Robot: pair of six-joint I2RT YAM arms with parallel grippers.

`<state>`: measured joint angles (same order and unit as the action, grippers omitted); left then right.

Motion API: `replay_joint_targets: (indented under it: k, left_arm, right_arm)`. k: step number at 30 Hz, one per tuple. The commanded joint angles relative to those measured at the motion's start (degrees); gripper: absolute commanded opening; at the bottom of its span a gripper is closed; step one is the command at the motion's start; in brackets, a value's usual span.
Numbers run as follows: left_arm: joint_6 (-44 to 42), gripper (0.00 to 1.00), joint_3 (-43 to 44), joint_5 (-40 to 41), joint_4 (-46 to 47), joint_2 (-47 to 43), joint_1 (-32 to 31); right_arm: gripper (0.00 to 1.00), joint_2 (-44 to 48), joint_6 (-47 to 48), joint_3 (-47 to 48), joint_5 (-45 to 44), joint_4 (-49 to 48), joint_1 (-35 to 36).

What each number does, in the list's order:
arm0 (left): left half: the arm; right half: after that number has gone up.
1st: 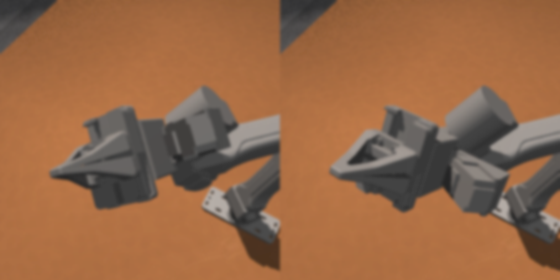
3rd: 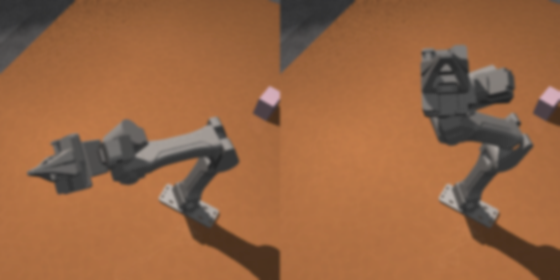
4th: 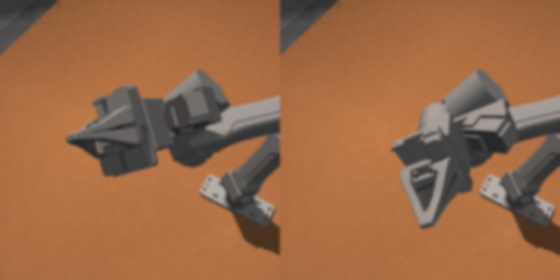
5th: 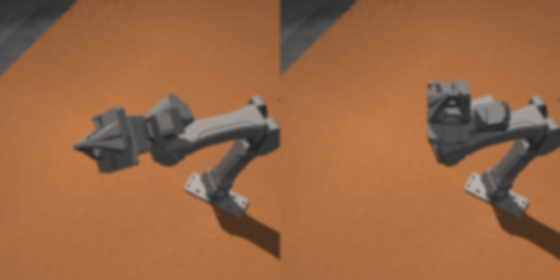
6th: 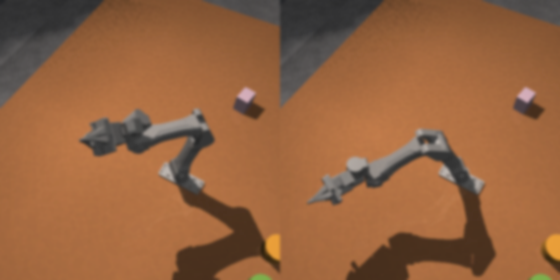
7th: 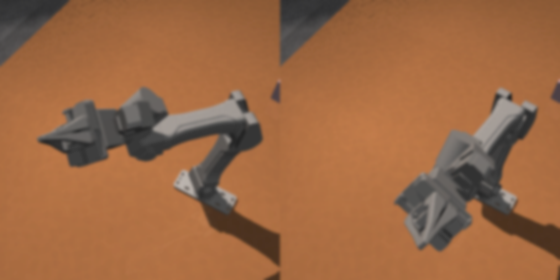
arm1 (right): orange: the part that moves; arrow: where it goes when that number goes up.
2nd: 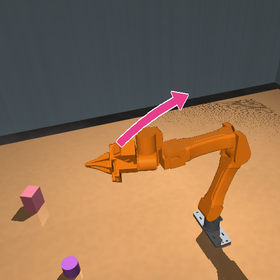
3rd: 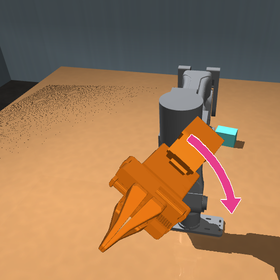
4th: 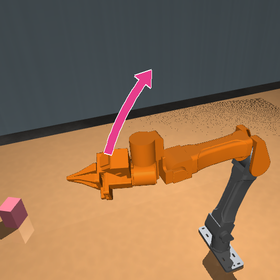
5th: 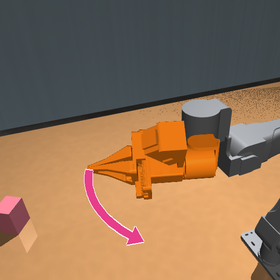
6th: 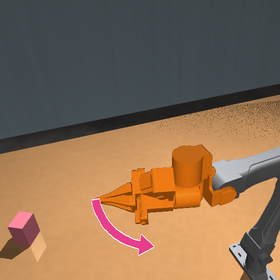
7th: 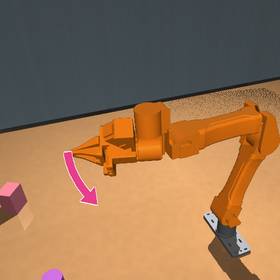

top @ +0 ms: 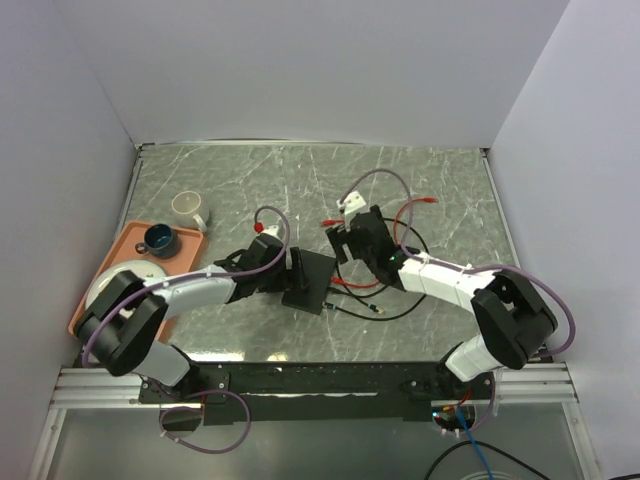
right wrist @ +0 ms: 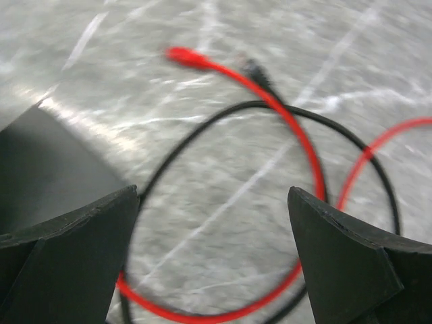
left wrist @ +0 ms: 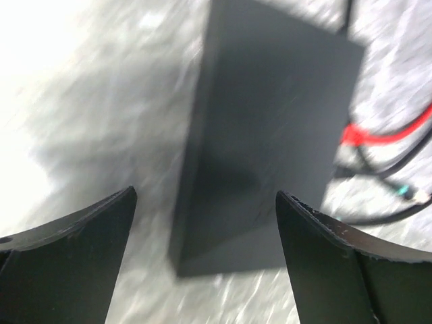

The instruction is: Insert the plug into the switch port

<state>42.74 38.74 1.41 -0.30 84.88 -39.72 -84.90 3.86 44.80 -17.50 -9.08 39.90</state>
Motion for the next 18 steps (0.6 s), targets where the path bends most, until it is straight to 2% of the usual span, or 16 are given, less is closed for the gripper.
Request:
replay_joint_targets:
  k: [1,4,9,18]
  left_arm:
    - [-0.11,0.92,1.42,2.98,-14.98,-7.07,0.17]
    - [-0.99,0.95,4.32,4.3,-17.62,-10.51,0.17]
    - [-2.13,0.96,7.92,5.97,-20.8,-12.46,0.17]
    - [-1.79,0.99,6.61,4.57,-20.27,-14.66,0.17]
  right_arm:
    - [0.99,0.09,-5.51,7.23,-2.28,4.49,-4.12]
    - [1.0,-3.06,-9.03,13.11,-2.1,8.71,-8.51]
    - [1.0,-12.47,-15.28,26.1,1.06,20.94,-15.63]
    - [1.0,-26.09,-22.31,42.72,5.88,36.83,-25.48]
